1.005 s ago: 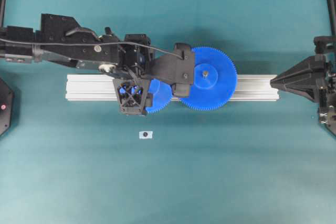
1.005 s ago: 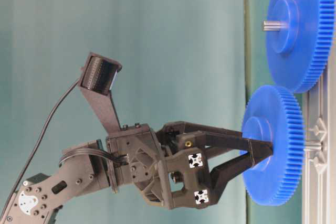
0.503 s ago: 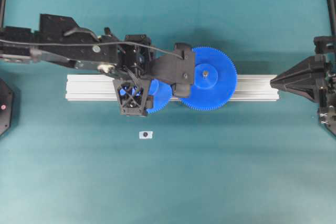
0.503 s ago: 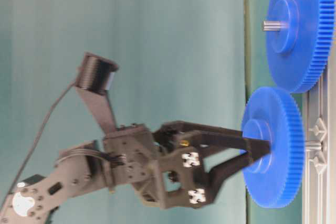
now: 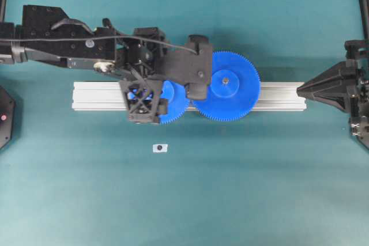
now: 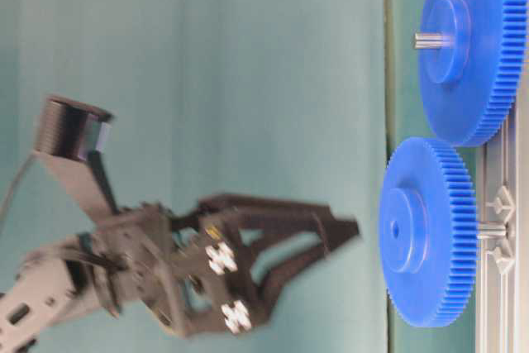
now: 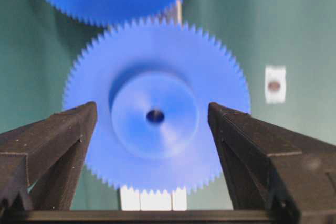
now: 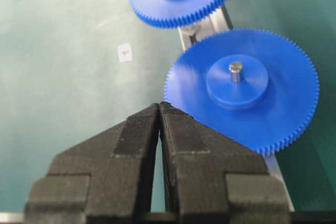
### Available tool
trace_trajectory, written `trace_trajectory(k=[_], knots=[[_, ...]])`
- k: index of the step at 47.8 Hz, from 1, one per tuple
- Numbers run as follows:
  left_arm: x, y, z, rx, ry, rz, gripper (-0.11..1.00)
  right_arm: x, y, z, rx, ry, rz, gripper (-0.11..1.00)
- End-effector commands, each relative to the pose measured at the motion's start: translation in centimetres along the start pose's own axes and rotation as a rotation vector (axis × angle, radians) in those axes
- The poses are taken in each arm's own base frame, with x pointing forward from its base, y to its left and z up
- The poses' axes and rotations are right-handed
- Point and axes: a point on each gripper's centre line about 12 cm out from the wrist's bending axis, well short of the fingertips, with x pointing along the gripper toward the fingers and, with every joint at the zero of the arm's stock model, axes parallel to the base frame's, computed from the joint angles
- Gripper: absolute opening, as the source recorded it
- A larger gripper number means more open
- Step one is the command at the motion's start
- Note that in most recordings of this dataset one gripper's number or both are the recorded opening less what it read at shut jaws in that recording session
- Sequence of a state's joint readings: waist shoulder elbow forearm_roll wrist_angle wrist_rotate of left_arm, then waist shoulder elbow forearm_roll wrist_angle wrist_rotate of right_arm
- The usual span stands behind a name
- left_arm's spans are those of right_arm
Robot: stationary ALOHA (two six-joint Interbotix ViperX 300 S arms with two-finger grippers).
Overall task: Insert the small gear onto the shaft.
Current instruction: 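Lower the gear onto the shaft, meshing teeth with the large gear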
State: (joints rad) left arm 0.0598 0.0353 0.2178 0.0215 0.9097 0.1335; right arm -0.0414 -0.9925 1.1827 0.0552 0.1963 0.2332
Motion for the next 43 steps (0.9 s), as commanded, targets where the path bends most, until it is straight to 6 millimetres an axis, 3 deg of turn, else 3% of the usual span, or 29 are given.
trace_trajectory(k=[1, 10, 20, 43], knots=[[-0.7, -0.1, -0.8, -0.003, 0.003, 0.000, 0.85, 0.0, 0.1, 0.4, 0.010, -0.012, 0.002, 0.12], [1.2, -0.5, -3.3, -0.008, 0.049, -0.007, 0.85, 0.0, 0.1, 0.4, 0.011, -0.014, 0.002, 0.12], [2.4, -0.7, -4.2, -0.031, 0.058, -0.009, 0.85, 0.0, 0.1, 0.4, 0.013, -0.018, 0.003, 0.12], [1.0, 0.2, -0.8, -0.032, -0.059, 0.010, 0.85, -0.1, 0.1, 0.6, 0.013, -0.023, 0.005, 0.12]])
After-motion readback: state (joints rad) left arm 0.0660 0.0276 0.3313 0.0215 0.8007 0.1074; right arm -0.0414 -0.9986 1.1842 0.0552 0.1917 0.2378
